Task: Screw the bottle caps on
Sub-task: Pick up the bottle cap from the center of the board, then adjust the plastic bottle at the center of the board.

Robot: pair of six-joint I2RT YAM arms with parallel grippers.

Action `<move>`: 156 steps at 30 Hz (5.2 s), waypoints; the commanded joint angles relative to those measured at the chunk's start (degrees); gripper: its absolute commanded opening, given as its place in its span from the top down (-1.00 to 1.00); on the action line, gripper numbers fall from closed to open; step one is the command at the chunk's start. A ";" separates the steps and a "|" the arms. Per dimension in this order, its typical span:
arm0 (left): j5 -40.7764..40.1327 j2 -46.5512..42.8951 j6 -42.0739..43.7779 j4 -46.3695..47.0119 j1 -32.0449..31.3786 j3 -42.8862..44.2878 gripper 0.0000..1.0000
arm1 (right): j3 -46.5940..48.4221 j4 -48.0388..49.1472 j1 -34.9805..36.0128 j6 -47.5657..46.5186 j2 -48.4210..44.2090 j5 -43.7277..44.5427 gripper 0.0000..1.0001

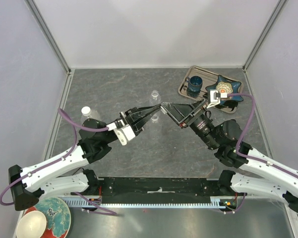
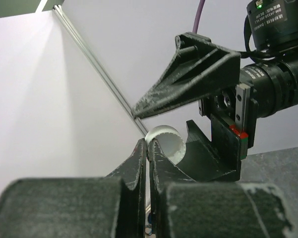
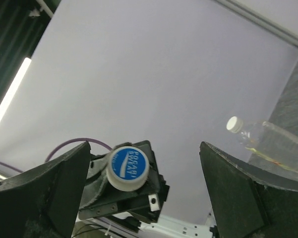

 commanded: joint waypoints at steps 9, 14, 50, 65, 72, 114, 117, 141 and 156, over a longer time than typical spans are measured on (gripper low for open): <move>1.64 -0.76 9.06 7.19 0.17 -2.98 0.96 | 0.91 8.12 -0.22 7.79 1.58 -4.58 -0.60; 1.90 -0.76 9.68 7.01 0.78 -3.07 0.96 | 1.44 6.72 -0.22 7.88 1.32 -5.29 -0.46; 2.08 -2.95 8.10 5.69 1.48 -5.88 0.96 | 2.14 6.10 -0.22 4.10 1.93 -3.71 -0.15; 1.55 -3.83 8.36 5.34 1.84 -7.11 0.96 | 2.05 8.30 -0.22 4.28 2.55 -4.41 0.20; -5.01 -2.96 8.19 1.49 1.84 -5.89 0.79 | 3.63 5.94 -0.22 1.56 2.46 -4.15 0.38; 8.23 15.24 -32.68 -20.76 20.82 -3.94 -0.89 | 12.51 -34.33 -0.22 -18.93 -16.79 14.57 0.55; 8.67 15.68 -32.24 -19.89 20.82 -5.43 -0.84 | 12.60 -34.50 -0.22 -18.93 -17.31 15.01 0.55; 9.81 23.76 -26.19 -20.06 18.89 -1.84 -0.29 | 9.26 -36.17 -0.22 -16.64 -22.06 14.75 0.59; 3.93 52.31 -8.08 -76.68 3.78 41.46 0.77 | 12.68 -40.56 -0.22 -17.26 -22.68 17.21 0.60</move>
